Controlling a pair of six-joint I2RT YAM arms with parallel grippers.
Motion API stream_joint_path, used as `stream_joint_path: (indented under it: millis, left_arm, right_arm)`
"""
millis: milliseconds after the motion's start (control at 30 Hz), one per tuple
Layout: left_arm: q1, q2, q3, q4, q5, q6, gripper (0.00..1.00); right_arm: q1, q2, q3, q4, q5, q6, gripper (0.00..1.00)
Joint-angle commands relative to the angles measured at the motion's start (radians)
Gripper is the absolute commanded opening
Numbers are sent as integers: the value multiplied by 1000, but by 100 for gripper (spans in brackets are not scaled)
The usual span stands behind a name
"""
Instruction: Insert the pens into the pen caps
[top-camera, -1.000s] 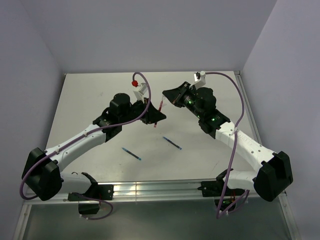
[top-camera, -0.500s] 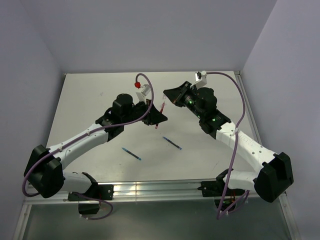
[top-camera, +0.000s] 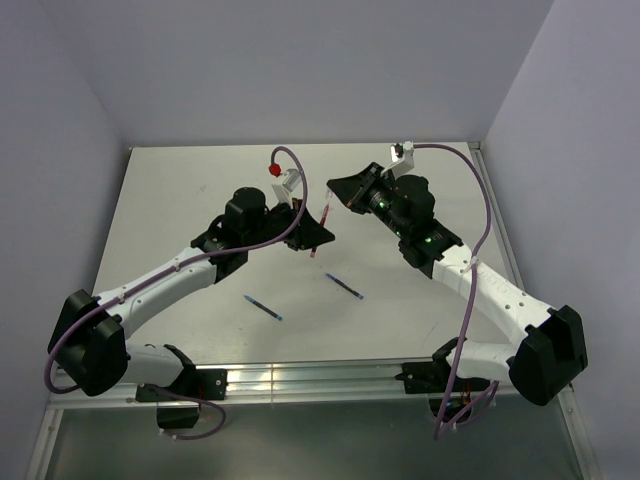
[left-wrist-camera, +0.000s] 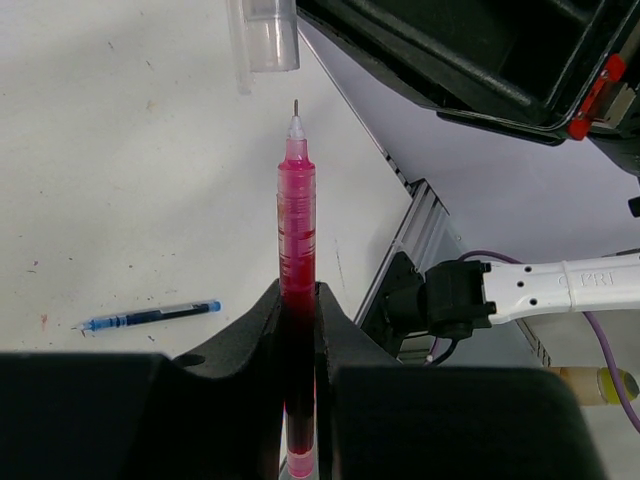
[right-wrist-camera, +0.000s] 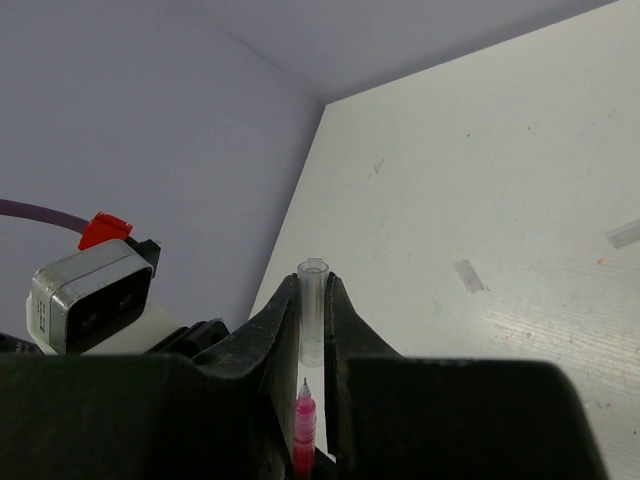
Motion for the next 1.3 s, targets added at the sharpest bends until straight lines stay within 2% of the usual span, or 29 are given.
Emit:
stream_joint_path:
  millis: [0,1267]
  left_arm:
    - [-5,-14,27,19,-3,10,0]
    - [-4,-43,37,-11,-39,45,0]
  right_arm:
    - [2,-39,24,13,8,-12,0]
    - [26,-16,7,11,0,-7,0]
